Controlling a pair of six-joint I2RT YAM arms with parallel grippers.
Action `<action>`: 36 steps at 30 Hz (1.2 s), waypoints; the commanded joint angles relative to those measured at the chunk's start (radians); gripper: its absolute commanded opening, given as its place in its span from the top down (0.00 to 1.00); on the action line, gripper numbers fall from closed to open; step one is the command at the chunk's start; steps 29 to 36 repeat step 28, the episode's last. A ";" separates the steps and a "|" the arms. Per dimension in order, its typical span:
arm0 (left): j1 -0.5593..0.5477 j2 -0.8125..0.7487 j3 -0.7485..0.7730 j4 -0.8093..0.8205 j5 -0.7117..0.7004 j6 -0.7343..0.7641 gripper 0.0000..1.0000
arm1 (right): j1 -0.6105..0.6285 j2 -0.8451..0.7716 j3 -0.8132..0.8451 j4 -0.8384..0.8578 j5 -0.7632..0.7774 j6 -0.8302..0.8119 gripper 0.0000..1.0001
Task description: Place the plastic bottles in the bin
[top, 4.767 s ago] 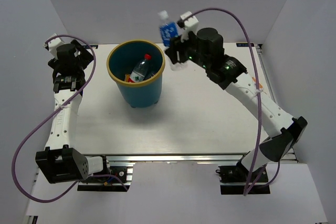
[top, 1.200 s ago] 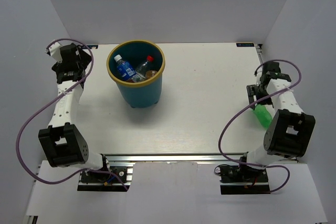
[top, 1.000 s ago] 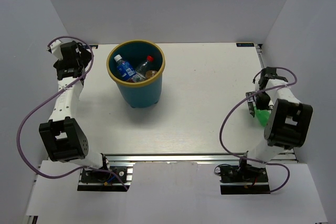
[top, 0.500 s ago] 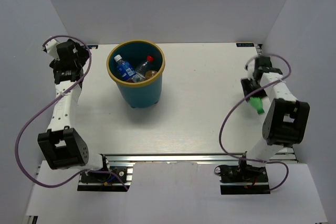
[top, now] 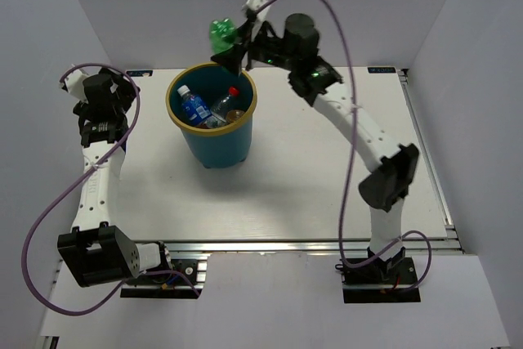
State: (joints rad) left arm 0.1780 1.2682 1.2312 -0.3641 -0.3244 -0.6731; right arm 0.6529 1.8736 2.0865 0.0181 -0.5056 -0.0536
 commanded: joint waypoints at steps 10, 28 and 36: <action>0.005 -0.053 0.063 -0.075 -0.010 0.040 0.02 | 0.022 0.038 0.115 -0.035 -0.036 0.078 0.10; 0.006 -0.018 0.074 -0.081 -0.015 0.067 0.02 | -0.384 -0.725 -1.019 -0.029 0.519 0.321 0.10; 0.006 -0.018 0.074 -0.081 -0.015 0.067 0.02 | -0.384 -0.725 -1.019 -0.029 0.519 0.321 0.10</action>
